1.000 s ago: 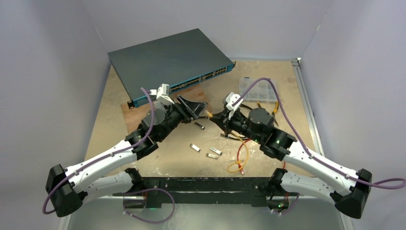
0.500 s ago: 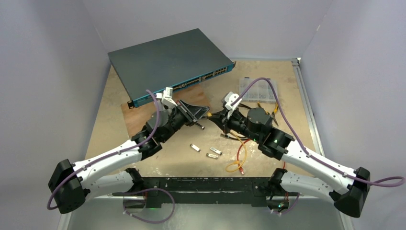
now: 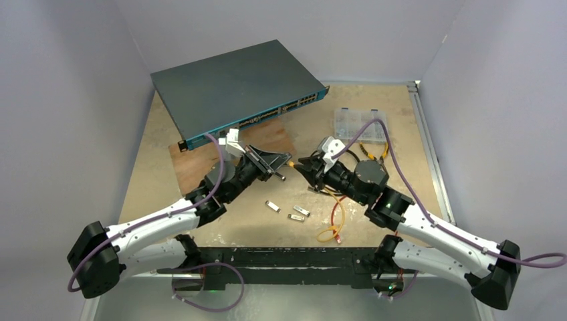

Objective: Insert the plug into the switch port
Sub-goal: Pick up the connector from the center of the board.

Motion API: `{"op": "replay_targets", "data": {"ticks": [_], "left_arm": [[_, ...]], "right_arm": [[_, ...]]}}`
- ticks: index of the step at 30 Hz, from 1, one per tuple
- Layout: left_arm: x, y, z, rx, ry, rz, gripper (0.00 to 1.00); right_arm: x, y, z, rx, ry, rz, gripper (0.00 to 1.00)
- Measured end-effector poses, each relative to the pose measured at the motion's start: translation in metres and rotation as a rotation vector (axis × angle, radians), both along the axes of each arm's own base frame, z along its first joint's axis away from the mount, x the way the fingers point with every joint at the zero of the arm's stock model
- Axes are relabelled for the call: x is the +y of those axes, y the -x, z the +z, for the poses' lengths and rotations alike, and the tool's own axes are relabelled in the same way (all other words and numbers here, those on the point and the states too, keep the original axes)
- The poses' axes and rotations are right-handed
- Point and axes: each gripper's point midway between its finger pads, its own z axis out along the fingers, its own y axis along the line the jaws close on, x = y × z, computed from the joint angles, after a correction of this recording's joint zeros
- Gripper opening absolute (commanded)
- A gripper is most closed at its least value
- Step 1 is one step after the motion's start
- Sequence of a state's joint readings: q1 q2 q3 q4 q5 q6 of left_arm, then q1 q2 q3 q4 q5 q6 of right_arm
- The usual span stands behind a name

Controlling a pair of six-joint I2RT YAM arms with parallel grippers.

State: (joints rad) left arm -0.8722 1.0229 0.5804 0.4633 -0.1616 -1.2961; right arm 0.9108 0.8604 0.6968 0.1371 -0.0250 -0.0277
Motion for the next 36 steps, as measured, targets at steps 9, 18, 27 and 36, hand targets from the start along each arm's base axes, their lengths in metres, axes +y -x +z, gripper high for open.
{"op": "replay_targets", "data": {"ticks": [9, 18, 27, 36], "left_arm": [[-0.001, 0.0, -0.002, 0.041, 0.043, 0.0, 0.0], [0.0, 0.0, -0.002, 0.053, 0.073, 0.001, 0.0], [0.001, 0.001, -0.004, 0.069, 0.098, 0.002, 0.0], [0.001, 0.001, -0.003, 0.073, 0.12, 0.003, 0.0]], "right_arm": [[0.003, -0.004, 0.012, -0.058, -0.023, 0.001, 0.35], [0.009, -0.005, 0.001, -0.042, 0.006, 0.021, 0.36], [0.013, -0.002, -0.01, -0.028, 0.02, 0.048, 0.29], [0.014, -0.003, -0.012, -0.022, 0.022, 0.048, 0.0]]}}
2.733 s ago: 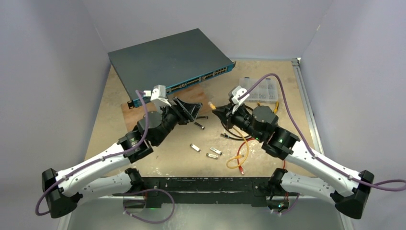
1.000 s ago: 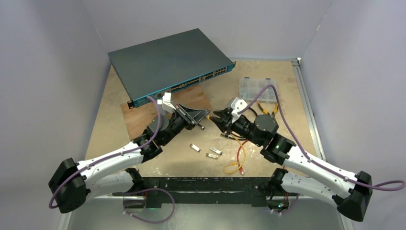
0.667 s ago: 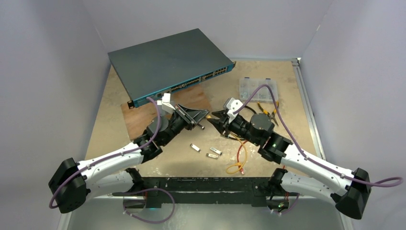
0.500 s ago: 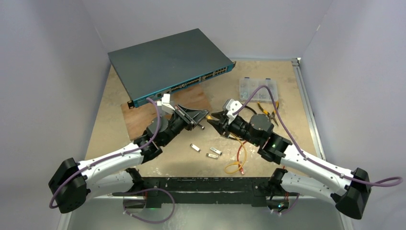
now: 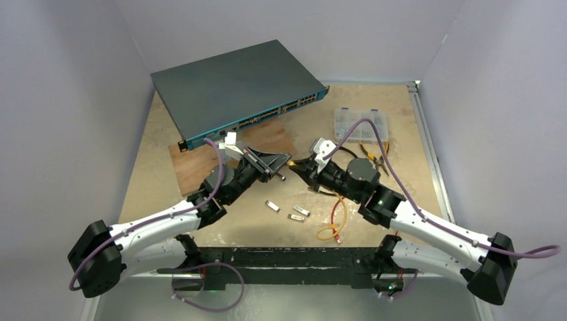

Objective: Insert the plug into the switch port
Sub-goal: Pick up the connector from the center of the board.

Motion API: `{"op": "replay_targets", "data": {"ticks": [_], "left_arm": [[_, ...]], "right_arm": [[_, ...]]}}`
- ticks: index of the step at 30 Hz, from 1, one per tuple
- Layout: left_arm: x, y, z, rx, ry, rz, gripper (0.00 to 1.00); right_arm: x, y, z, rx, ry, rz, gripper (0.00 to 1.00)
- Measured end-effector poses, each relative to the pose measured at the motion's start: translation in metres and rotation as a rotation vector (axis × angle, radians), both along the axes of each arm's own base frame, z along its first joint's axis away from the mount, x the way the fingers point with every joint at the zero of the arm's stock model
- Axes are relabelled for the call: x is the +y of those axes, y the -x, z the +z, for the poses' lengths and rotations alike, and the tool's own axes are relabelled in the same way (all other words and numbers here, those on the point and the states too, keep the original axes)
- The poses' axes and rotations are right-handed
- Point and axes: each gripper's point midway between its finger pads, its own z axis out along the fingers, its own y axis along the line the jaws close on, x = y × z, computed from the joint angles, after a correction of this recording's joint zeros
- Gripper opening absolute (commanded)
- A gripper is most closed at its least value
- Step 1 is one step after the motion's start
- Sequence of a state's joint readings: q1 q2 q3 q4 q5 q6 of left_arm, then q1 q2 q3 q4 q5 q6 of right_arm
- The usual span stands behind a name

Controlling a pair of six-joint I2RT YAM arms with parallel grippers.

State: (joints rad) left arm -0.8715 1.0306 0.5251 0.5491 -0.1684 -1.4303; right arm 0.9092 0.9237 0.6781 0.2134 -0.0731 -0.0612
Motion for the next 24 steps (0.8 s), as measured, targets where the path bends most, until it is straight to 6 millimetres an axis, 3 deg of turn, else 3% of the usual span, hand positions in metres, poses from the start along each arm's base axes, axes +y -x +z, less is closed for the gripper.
{"op": "replay_targets", "data": {"ticks": [2, 6, 9, 12, 16, 21, 24], "left_arm": [[0.0, 0.0, 0.001, -0.002, 0.002, 0.0, 0.04], [0.0, 0.0, 0.001, -0.005, -0.002, 0.0, 0.34], [0.001, 0.001, -0.001, -0.021, -0.038, 0.001, 0.5], [-0.001, -0.002, 0.002, -0.055, -0.152, 0.001, 0.59], [-0.002, -0.007, 0.052, -0.192, -0.302, -0.001, 0.64], [0.006, -0.009, 0.143, -0.467, -0.524, 0.012, 0.73], [0.011, -0.008, 0.175, -0.602, -0.665, -0.002, 0.77]], "right_arm": [[0.0, 0.0, 0.001, 0.0, -0.003, 0.001, 0.0], [0.0, 0.0, 0.0, 0.008, -0.006, 0.0, 0.0], [-0.002, 0.001, -0.006, 0.03, 0.013, -0.006, 0.0], [-0.006, -0.003, -0.009, 0.056, 0.043, -0.029, 0.0], [-0.016, -0.019, 0.002, 0.078, 0.063, -0.093, 0.0], [-0.043, -0.049, 0.014, 0.106, 0.087, -0.202, 0.0], [-0.06, -0.065, 0.014, 0.122, 0.107, -0.264, 0.0]]}}
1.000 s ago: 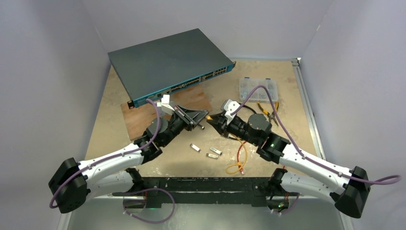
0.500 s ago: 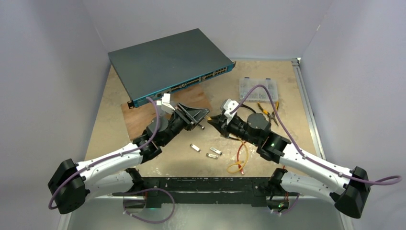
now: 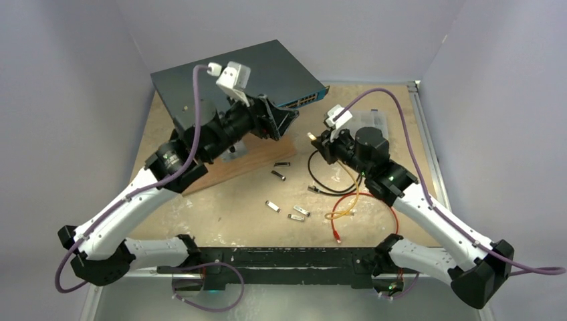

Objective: Insert the plug into the switch port
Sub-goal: Pick up the connector from the center of the board, then insert the connector into the switch port.

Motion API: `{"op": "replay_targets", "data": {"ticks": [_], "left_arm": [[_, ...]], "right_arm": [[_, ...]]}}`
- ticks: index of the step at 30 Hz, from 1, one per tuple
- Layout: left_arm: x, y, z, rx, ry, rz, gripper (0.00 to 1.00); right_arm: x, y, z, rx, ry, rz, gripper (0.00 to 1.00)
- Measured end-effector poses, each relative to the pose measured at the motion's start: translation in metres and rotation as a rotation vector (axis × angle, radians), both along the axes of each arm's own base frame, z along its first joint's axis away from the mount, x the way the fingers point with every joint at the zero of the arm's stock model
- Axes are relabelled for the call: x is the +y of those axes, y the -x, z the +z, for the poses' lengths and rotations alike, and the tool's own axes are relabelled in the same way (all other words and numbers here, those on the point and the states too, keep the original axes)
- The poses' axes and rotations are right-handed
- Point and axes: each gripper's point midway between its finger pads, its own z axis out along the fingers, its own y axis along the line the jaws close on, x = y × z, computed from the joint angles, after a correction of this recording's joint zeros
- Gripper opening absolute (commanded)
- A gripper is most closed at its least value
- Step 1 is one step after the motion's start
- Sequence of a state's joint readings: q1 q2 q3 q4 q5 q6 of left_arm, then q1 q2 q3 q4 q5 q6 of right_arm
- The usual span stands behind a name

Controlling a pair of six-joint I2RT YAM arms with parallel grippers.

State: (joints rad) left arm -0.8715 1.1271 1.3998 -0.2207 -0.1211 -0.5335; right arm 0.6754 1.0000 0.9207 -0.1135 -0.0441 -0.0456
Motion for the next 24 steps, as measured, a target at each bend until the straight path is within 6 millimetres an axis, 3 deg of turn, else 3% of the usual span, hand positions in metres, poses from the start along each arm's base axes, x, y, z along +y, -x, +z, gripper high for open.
{"op": "replay_targets", "data": {"ticks": [3, 6, 9, 11, 17, 20, 24], "left_arm": [[0.004, -0.004, 0.022, -0.111, -0.171, -0.003, 0.9], [0.012, -0.016, 0.024, -0.196, -0.374, 0.029, 0.94], [0.025, -0.032, -0.001, -0.222, -0.6, 0.089, 0.94], [0.031, -0.042, -0.028, -0.225, -0.792, 0.125, 0.96], [0.022, -0.05, -0.101, -0.3, -1.318, 0.131, 0.97], [0.029, -0.058, -0.122, -0.324, -1.512, 0.157, 0.98], [0.048, -0.064, -0.134, -0.344, -1.686, 0.221, 0.98]], "right_arm": [[-0.013, -0.011, -0.004, 0.021, 0.02, -0.047, 0.0], [-0.024, -0.017, -0.011, 0.042, 0.04, -0.078, 0.0], [-0.031, -0.021, -0.012, 0.046, 0.044, -0.101, 0.0], [-0.035, -0.023, -0.012, 0.047, 0.044, -0.113, 0.0], [-0.04, -0.026, -0.013, 0.052, 0.047, -0.129, 0.0], [-0.042, -0.026, -0.015, 0.056, 0.051, -0.133, 0.0], [-0.046, -0.028, -0.016, 0.06, 0.058, -0.149, 0.0]]}}
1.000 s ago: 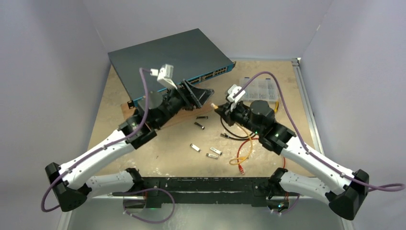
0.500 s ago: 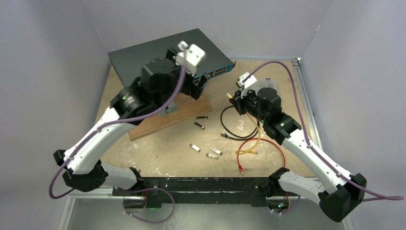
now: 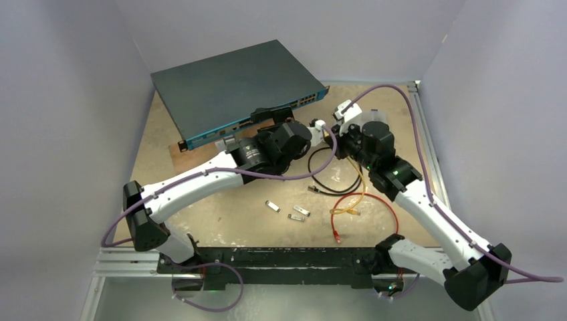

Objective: Insert the plug into the switch port
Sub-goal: Insert the connector into the switch port.

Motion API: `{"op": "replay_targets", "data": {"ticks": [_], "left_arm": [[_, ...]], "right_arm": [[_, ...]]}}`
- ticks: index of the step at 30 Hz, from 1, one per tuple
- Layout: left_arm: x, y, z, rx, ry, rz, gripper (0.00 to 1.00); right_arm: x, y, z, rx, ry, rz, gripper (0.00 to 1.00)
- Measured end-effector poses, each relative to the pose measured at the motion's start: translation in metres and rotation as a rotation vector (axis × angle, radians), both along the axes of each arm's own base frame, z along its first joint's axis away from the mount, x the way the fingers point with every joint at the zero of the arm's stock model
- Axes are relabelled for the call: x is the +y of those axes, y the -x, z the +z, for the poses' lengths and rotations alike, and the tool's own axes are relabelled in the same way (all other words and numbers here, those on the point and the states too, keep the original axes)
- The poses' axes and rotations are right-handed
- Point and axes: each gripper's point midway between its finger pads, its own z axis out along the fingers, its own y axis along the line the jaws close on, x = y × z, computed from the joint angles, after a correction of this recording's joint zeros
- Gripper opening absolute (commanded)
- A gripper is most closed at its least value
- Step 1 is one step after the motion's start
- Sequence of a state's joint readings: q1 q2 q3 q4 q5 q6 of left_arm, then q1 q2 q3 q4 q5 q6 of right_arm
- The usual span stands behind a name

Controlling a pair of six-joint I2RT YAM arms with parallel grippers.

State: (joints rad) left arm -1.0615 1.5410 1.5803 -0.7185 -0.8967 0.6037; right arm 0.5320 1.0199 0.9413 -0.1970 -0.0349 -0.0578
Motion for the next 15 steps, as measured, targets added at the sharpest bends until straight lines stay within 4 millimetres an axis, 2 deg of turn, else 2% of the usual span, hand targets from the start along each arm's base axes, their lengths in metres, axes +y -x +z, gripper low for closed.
{"op": "replay_targets", "data": {"ticks": [6, 9, 13, 15], "left_arm": [[0.016, -0.007, -0.006, -0.067, -0.105, 0.038, 0.97], [0.035, -0.012, -0.007, -0.077, -0.133, 0.075, 0.96], [0.064, -0.019, 0.001, -0.102, -0.139, 0.139, 0.96], [0.071, -0.019, 0.005, -0.113, -0.133, 0.152, 0.96]], "right_arm": [[-0.009, -0.004, -0.001, 0.008, 0.008, -0.034, 0.0], [-0.013, -0.006, 0.001, 0.005, 0.008, -0.048, 0.0], [-0.017, -0.008, 0.002, 0.004, 0.007, -0.062, 0.0], [-0.019, -0.009, 0.002, 0.004, 0.007, -0.068, 0.0]]}}
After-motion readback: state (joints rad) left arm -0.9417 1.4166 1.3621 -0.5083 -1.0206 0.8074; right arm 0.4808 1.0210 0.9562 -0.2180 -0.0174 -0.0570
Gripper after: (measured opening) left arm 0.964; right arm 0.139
